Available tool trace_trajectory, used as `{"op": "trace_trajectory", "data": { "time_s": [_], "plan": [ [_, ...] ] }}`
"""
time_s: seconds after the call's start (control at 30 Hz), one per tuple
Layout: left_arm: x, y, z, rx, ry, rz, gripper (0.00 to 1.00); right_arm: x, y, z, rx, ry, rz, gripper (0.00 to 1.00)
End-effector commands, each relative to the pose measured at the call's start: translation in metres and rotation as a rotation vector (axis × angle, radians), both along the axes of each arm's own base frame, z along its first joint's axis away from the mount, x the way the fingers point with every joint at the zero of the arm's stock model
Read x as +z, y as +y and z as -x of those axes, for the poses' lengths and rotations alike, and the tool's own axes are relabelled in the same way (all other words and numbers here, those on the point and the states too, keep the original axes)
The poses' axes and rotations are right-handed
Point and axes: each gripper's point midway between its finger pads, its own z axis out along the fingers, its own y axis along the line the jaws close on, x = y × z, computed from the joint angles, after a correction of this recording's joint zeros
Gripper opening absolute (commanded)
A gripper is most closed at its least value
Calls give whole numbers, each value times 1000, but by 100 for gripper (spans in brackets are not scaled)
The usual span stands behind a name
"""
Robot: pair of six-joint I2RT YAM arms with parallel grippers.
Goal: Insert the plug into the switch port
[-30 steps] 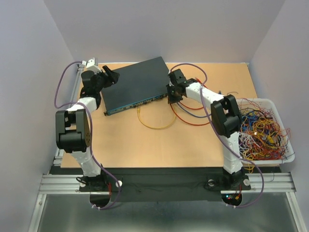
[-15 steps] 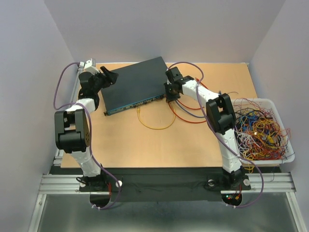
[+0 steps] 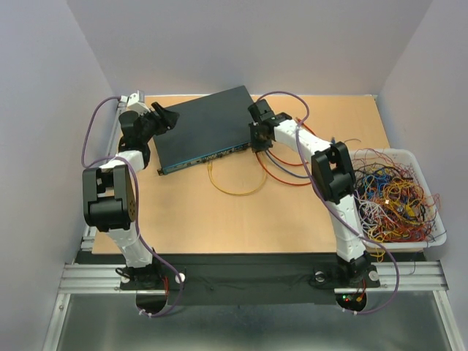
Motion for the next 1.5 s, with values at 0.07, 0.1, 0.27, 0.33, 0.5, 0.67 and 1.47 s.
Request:
{"op": "trace_trajectory", "data": {
  "time_s": [0.07, 0.1, 0.27, 0.33, 0.5, 0.67, 1.47],
  "plan": [
    [30, 2, 4, -15, -94, -1, 68, 40, 5, -39, -67, -147, -36, 0],
    [30, 2, 4, -13, -94, -1, 68, 42, 6, -40, -68, -151, -38, 0],
    [31, 3, 4, -18, -94, 4, 68, 38, 9, -45, -66, -149, -42, 0],
    [29, 4, 4, -16, -91, 4, 68, 27, 9, -43, -68, -131, -34, 0],
    [29, 4, 5, -19, -91, 9, 68, 12, 6, -41, -69, -109, -14, 0],
    [29, 4, 4, -19, -90, 12, 68, 9, 6, -45, -73, -115, -1, 0],
    [22, 5, 2, -24, -77, 22, 67, 43, 28, -38, 44, -163, -40, 0]
  ]
}}
